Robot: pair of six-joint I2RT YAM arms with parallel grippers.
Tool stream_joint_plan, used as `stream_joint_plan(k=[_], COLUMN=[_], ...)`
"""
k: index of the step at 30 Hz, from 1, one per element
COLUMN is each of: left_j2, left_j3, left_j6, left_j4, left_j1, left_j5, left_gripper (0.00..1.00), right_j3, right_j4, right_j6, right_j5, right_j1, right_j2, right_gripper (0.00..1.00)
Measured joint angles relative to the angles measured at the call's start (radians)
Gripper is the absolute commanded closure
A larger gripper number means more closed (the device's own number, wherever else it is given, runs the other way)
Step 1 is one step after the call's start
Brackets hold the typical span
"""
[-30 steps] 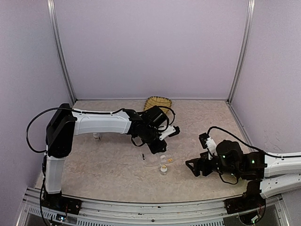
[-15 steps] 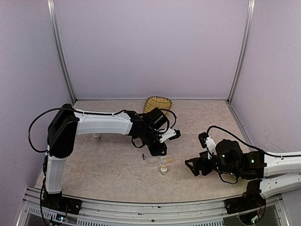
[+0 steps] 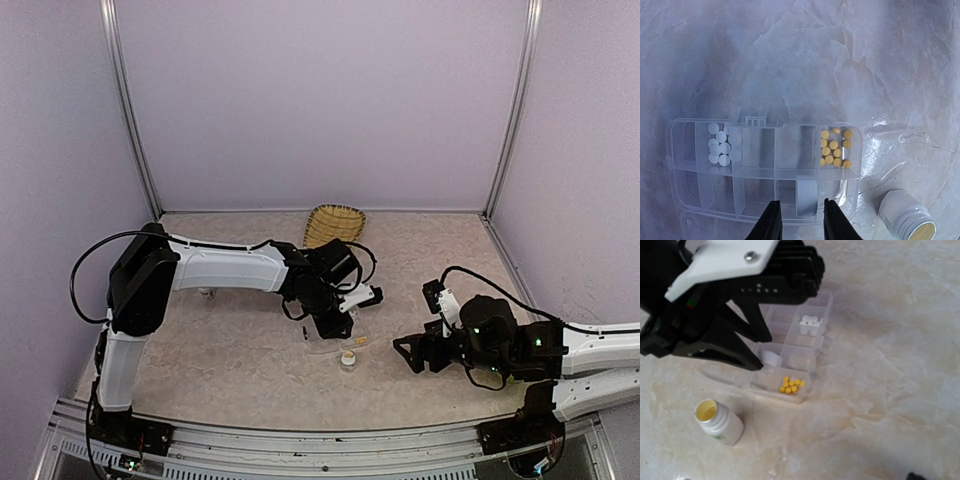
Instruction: Sort the pills into containers
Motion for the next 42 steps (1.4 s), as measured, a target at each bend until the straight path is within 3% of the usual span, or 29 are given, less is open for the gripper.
stream_joint_plan(k=[17,42], left_j2=[0.008,-0.014], left_j3=[0.0,0.002], left_j6=[0.002,-0.034], left_j4=[-0.004,0.014], left_j1=[0.0,0.003], left_j5=[0.0,0.001], left_gripper=[0.82,0.9], right_j3=[0.0,0.0], right_j4=[0.001,-0.001], right_j6=[0.0,0.0], right_j5=[-0.004,-0.007], right_j1=[0.0,-0.005], right_j2=[-0.003,-0.014], right_gripper=[0.09,0.09])
